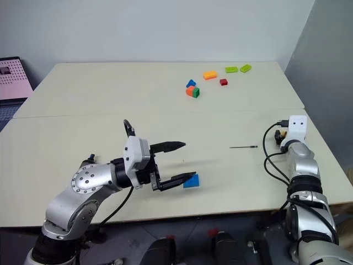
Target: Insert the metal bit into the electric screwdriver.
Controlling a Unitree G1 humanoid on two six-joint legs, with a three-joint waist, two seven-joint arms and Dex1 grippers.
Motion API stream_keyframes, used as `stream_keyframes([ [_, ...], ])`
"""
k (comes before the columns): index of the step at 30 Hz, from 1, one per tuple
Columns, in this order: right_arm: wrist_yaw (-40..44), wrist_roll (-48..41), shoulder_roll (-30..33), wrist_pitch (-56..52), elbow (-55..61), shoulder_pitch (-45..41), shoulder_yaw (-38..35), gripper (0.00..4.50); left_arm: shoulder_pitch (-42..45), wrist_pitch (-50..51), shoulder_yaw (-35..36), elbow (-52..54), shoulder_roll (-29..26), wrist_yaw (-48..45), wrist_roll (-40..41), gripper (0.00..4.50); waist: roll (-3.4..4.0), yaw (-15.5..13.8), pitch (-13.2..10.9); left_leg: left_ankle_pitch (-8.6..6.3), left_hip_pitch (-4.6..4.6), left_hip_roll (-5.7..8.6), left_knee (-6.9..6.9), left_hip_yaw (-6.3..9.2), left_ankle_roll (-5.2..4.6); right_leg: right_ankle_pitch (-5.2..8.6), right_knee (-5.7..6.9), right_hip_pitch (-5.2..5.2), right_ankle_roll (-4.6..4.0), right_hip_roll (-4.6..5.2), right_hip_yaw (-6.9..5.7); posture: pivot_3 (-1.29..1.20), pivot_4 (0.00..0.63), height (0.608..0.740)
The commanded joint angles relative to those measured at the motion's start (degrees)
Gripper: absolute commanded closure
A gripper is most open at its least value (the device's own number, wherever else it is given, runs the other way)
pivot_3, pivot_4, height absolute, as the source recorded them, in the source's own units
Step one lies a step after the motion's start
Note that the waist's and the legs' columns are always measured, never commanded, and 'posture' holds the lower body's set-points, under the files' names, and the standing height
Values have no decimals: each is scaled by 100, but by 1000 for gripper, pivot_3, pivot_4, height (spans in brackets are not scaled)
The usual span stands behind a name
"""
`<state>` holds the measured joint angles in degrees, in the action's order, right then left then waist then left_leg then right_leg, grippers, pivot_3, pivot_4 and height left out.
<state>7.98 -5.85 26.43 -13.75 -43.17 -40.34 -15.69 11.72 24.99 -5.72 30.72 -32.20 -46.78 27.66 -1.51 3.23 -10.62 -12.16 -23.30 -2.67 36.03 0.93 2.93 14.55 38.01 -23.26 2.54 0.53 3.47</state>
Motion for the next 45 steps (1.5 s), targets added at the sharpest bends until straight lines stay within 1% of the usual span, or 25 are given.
stream_keyframes([
  [1, 148, -165, 172, 153, 861, 171, -151, 564, -93, -101, 131, 118, -77, 43, -54, 0, 0, -1, 0, 0, -1, 0, 0, -1, 0, 0, 0, 0, 0, 0, 1, 0, 150, 740],
  [3, 446, -89, 337, 435, 1505, 403, -13, 20, -218, -65, 257, 146, -256, -17, -65, 0, 1, -3, 0, 0, 2, 0, 0, -5, 0, 0, 0, -1, 1, 0, 5, 0, 150, 740],
  [5, 1306, -138, 570, 633, 2442, 742, 354, 20, -500, -109, 472, 190, -611, -198, -120, 0, 5, -2, -3, 0, 4, 0, -1, -7, 0, 0, 0, -3, 2, -1, 9, 0, 150, 740],
  [6, 1750, -225, 656, 647, 2784, 885, 537, 20, -631, -116, 563, 212, -762, -275, -108, 0, 6, -2, -3, 0, 5, -1, -5, -9, 0, 1, 0, -4, 1, -2, 10, 0, 150, 740],
  [7, 2012, -280, 712, 641, 2984, 977, 647, 20, -712, -121, 615, 225, -856, -318, -89, 0, 6, 12, -3, -1, 6, -1, -7, -10, -1, 1, -1, -6, 1, -2, 11, 0, 150, 740],
  [9, 3064, -819, 835, 207, 3791, 1254, 1076, 20, -1007, -206, 789, 220, -1215, -564, -146, 0, 5, 29, -3, -1, 15, -5, -9, -15, -1, 2, -1, -5, 0, -7, 18, 0, 150, 740],
  [11, 4353, -1355, 1136, -300, 4809, 1548, 1794, 20, -1368, -281, 1022, 211, -1597, -855, -188, 0, 6, 45, -3, -2, 29, -11, -13, -16, -1, 7, 1, 1, -9, -15, 25, 0, 150, 740],
  [12, 4795, -1459, 1293, -476, 5089, 1631, 2088, 20, -1481, -297, 1091, 224, -1714, -939, -164, 0, 6, 46, -4, -2, 36, -14, -21, -16, -2, 10, 2, 1, -14, -17, 28, 0, 150, 740],
  [13, 5067, -1500, 1395, -592, 5239, 1673, 2284, 20, -1545, -306, 1124, 241, -1783, -979, -136, 0, 7, 35, -4, -2, 38, -16, -26, -15, -2, 16, 3, 1, -25, -19, 27, 0, 150, 740],
  [14, 5246, -1499, 1457, -682, 5318, 1678, 2445, 20, -1586, -305, 1139, 259, -1830, -1010, -113, 0, 9, 12, -7, -2, 39, -17, -27, -11, -2, 25, 4, 1, -40, -20, 22, 0, 150, 740],
  [18, 5682, -1267, 1371, -768, 5295, 1456, 3097, 20, -1693, -407, 1132, 262, -1909, -1108, -217, 0, 5, -48, -9, -2, 32, -12, -5, -18, -1, 25, -2, 1, -39, -11, 29, 0, 150, 740],
  [20, 5746, -948, 1081, -574, 4933, 1250, 3507, 20, -1720, -423, 1099, 306, -1865, -1053, -257, 0, 0, -53, -10, -2, 31, -12, -3, -24, 0, 25, -12, 0, -40, -8, 34, 0, 150, 740],
  [22, 5790, -772, 831, -491, 4648, 1104, 3764, 20, -1753, -423, 1084, 366, -1827, -1004, -264, 0, -8, -36, -10, -2, 32, -13, -4, -31, 0, 25, -11, 0, -40, -8, 38, 0, 150, 740],
  [26, 5697, -484, 348, -204, 4085, 955, 3994, 20, -1835, -405, 1093, 468, -1783, -940, -252, 0, -9, -20, -10, -2, 30, -13, -13, -32, 0, 24, -4, -5, -38, -10, 36, 0, 150, 740],
  [28, 5688, -370, 204, -63, 3881, 914, 4039, 20, -1852, -381, 1099, 494, -1780, -934, -244, 0, -8, -21, -10, -3, 27, -14, -22, -32, 0, 26, -3, -9, -40, -13, 34, 0, 150, 740],
  [29, 5705, -295, 168, 31, 3787, 899, 4058, 387, -1854, -375, 1096, 501, -1780, -929, -245, 0, -8, -24, -11, -3, 25, -14, -24, -31, 0, 26, -3, -12, -41, -14, 33, 0, 150, 740],
  [35, 5873, -226, 147, 180, 3790, 998, 4021, 1853, -1793, -329, 1019, 516, -1736, -861, -205, 0, -8, -27, -11, -3, 24, -14, -22, -33, 1, 27, -4, -12, -39, -14, 35, 0, 150, 740],
  [36, 5903, -249, 179, 177, 3854, 1045, 3999, 1967, -1758, -328, 984, 494, -1717, -845, -216, 0, -8, -26, -11, -3, 26, -14, -22, -33, 1, 26, -2, -12, -39, -14, 35, 0, 150, 740],
  [38, 5927, -288, 227, 163, 3967, 1122, 3947, 2441, -1681, -319, 919, 439, -1666, -827, -228, 0, -8, -32, -10, -3, 28, -14, -21, -29, 1, 26, 1, -10, -39, -14, 32, 0, 150, 740],
  [39, 5924, -304, 253, 158, 4032, 1161, 3915, 2804, -1631, -324, 892, 406, -1618, -808, -224, 0, -8, -32, -10, -3, 28, -14, -19, -28, 1, 26, 1, -9, -39, -14, 32, 0, 150, 740],
  [40, 5918, -311, 273, 154, 4082, 1192, 3893, 2982, -1606, -324, 879, 395, -1583, -795, -221, 0, -8, -32, -10, -3, 28, -14, -19, -29, 1, 26, 1, -8, -39, -14, 32, 0, 150, 740],
  [41, 5842, -358, 282, 106, 4182, 1257, 3805, 3056, -1546, -307, 854, 372, -1513, -760, -196, 0, -8, -34, -10, -3, 27, -14, -18, -29, 1, 26, 0, -8, -39, -14, 32, 0, 150, 740],
  [43, 5732, -427, 289, 20, 4332, 1358, 3653, 3053, -1450, -280, 816, 337, -1409, -722, -167, 0, -8, -34, -10, -3, 26, -13, -18, -29, 1, 26, -1, -7, -38, -14, 33, 0, 150, 740],
  [45, 5211, -565, 301, -106, 4544, 1616, 3051, 3053, -1169, -328, 651, 263, -1091, -564, -157, 0, -8, -46, -10, -3, 27, -13, -19, -29, 1, 26, -2, -6, -38, -15, 32, 0, 150, 740],
])
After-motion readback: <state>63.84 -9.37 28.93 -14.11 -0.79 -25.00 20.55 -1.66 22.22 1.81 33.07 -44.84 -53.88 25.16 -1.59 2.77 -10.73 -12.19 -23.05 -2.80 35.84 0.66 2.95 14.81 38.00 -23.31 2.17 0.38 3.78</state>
